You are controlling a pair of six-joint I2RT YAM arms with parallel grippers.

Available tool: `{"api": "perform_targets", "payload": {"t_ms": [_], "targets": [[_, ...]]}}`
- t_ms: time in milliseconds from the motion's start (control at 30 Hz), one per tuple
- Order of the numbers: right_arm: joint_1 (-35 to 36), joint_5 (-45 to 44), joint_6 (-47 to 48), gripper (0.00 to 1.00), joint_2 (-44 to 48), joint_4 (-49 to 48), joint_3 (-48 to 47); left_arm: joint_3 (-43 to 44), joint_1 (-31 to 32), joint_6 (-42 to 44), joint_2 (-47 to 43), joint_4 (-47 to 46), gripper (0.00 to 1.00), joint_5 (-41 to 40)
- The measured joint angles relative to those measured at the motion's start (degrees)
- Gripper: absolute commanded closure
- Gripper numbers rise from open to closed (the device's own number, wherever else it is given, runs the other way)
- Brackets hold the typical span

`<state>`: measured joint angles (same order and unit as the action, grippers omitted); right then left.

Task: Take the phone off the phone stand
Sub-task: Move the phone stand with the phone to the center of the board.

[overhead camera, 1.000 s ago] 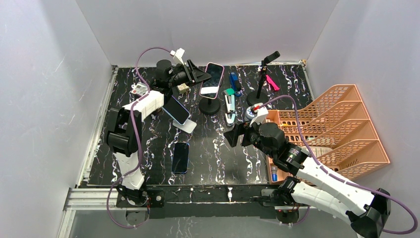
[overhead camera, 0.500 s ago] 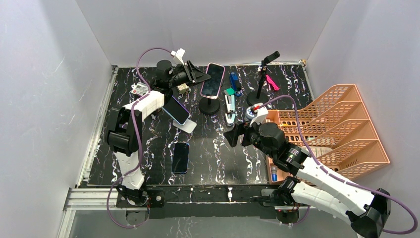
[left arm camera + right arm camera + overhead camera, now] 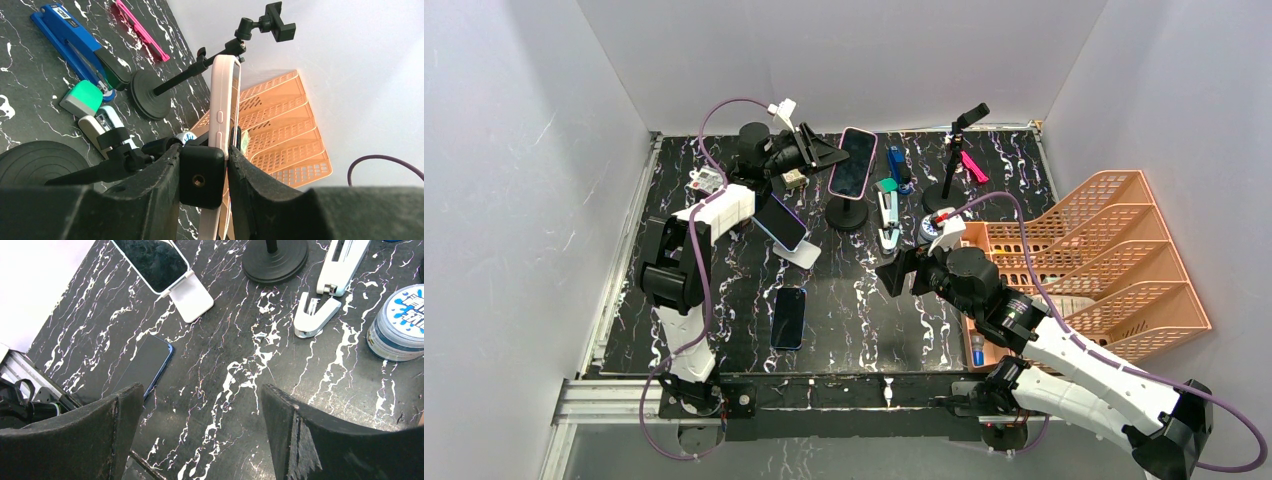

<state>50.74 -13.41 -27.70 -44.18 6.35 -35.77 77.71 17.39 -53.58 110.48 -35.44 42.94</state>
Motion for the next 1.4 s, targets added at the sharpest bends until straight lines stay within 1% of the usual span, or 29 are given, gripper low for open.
{"api": "perform_targets", "payload": {"t_ms": [333,667,1100,1400], "targets": [[0.00,-0.02,0.00,0.07,0.02,0.00,0.00,-0.96,0.00,-2.19,0.00,-1.86,1.00,-0.70],[0.00,-0.17,-0.24,0.07,1.09,0.09,0.00,-3.45,0.46,-4.22,-0.98,-4.37,1.00,-3.13],[0.00,-0.44,-0.81,0.07,1.18,0.11,0.00,-10.84,5.57,-4.85,-7.37,-4.92,1.00,-12.28],[0.00,-1.97,-0.85,0.07,3.02,0.22,0.00,-15.82,6.54,-6.54,-11.50,-5.20,1.00,-17.90]]}}
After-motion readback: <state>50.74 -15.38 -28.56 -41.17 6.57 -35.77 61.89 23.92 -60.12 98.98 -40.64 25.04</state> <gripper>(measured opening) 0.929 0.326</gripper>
